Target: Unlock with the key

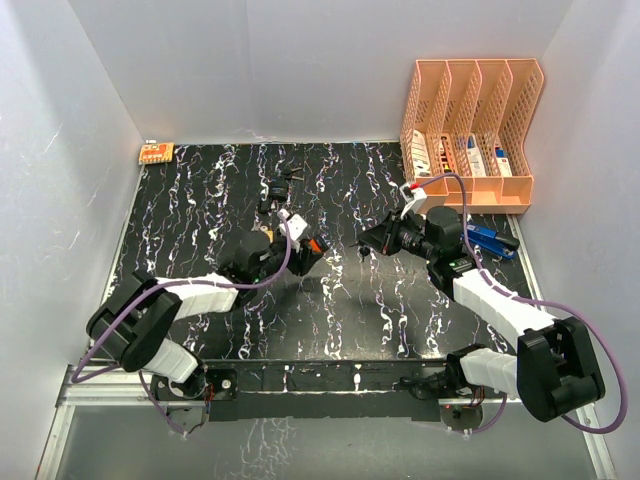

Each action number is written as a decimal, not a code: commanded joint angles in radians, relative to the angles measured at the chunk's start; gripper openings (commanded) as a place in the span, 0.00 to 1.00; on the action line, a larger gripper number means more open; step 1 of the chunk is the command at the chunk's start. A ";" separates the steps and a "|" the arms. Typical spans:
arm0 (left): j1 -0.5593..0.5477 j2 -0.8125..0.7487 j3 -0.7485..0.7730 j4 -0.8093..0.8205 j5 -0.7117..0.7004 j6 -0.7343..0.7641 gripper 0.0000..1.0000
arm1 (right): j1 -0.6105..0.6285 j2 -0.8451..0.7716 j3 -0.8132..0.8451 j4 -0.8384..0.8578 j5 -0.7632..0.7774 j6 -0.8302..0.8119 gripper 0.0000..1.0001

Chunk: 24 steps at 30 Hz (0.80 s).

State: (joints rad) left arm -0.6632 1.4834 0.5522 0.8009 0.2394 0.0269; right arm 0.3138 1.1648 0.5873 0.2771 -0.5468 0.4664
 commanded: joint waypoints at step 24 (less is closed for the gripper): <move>-0.020 0.189 -0.179 0.802 0.212 0.082 0.00 | 0.038 -0.073 0.004 0.074 0.039 0.145 0.00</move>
State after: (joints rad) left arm -0.6750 1.6707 0.3584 1.4670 0.4065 0.0795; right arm 0.3340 1.1275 0.5781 0.3164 -0.5320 0.5980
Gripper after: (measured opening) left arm 0.452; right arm 0.045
